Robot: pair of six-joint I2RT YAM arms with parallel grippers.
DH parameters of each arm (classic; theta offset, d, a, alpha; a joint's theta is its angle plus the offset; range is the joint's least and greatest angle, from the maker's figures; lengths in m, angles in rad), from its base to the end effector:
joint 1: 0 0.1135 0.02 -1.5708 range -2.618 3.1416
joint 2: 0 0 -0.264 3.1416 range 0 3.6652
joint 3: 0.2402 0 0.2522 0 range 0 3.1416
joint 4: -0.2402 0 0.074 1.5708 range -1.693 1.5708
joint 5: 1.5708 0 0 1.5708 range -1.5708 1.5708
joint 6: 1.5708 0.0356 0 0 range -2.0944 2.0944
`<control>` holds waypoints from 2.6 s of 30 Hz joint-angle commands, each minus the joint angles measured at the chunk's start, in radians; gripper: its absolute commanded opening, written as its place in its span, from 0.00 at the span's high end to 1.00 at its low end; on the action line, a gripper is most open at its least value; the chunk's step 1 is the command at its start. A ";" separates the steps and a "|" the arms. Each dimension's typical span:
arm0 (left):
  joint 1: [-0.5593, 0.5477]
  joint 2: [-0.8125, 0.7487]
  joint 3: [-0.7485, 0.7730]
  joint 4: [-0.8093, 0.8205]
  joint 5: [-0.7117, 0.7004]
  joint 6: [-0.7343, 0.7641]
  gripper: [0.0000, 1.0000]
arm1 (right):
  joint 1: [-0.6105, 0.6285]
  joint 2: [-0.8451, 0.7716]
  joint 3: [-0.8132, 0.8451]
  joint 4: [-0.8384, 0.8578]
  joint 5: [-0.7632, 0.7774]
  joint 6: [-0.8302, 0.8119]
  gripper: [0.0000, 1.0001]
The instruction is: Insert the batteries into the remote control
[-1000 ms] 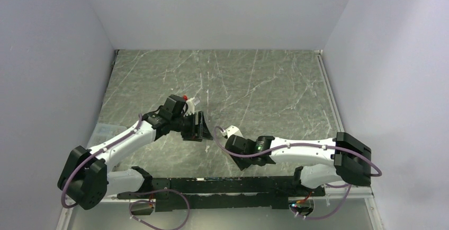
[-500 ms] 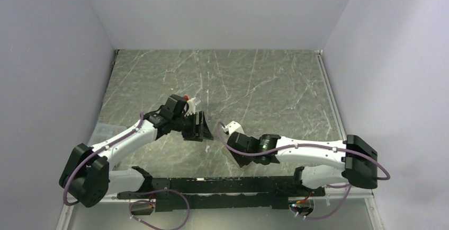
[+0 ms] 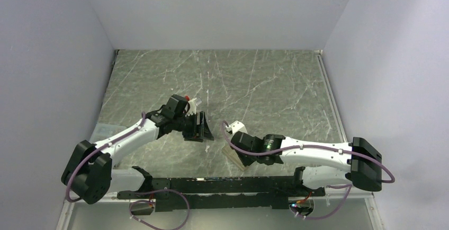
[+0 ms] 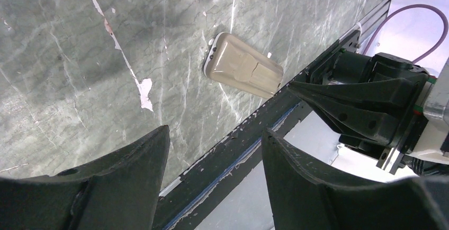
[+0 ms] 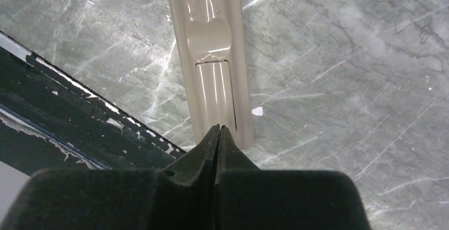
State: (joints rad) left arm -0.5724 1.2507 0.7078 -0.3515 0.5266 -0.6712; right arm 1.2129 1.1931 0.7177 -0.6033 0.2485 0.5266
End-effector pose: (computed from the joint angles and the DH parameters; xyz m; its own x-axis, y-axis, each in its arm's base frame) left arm 0.1948 -0.1468 0.2072 -0.9690 -0.0152 -0.2464 0.1661 0.6983 -0.6962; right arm 0.0850 0.2022 0.2045 -0.7027 -0.4883 -0.5174 -0.5945 0.8025 0.0501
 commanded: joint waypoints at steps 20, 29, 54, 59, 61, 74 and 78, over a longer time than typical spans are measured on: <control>0.005 0.028 0.063 0.012 0.015 0.032 0.31 | -0.027 0.169 -0.054 0.115 -0.105 -0.016 1.00; 0.006 0.038 0.067 0.015 0.022 0.035 0.31 | -0.029 0.135 -0.030 0.076 -0.071 -0.006 1.00; 0.006 0.033 0.055 0.031 0.032 0.038 0.31 | -0.039 0.085 -0.022 0.015 -0.112 0.049 1.00; 0.008 0.034 0.045 0.034 0.035 0.035 0.31 | -0.038 0.138 -0.069 0.052 -0.156 0.071 1.00; 0.008 0.032 0.043 0.037 0.035 0.034 0.31 | -0.039 0.121 -0.068 0.044 -0.142 0.073 1.00; 0.009 0.023 0.050 0.029 0.035 0.033 0.31 | -0.043 0.004 0.070 -0.067 -0.017 0.071 1.00; 0.010 0.018 0.049 0.027 0.033 0.034 0.31 | -0.042 -0.050 0.109 -0.097 0.009 0.076 1.00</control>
State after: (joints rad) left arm -0.5678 1.2881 0.7395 -0.3416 0.5385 -0.6476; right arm 1.1706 1.2152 0.7475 -0.6544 0.1989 0.5884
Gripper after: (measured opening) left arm 0.689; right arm 0.006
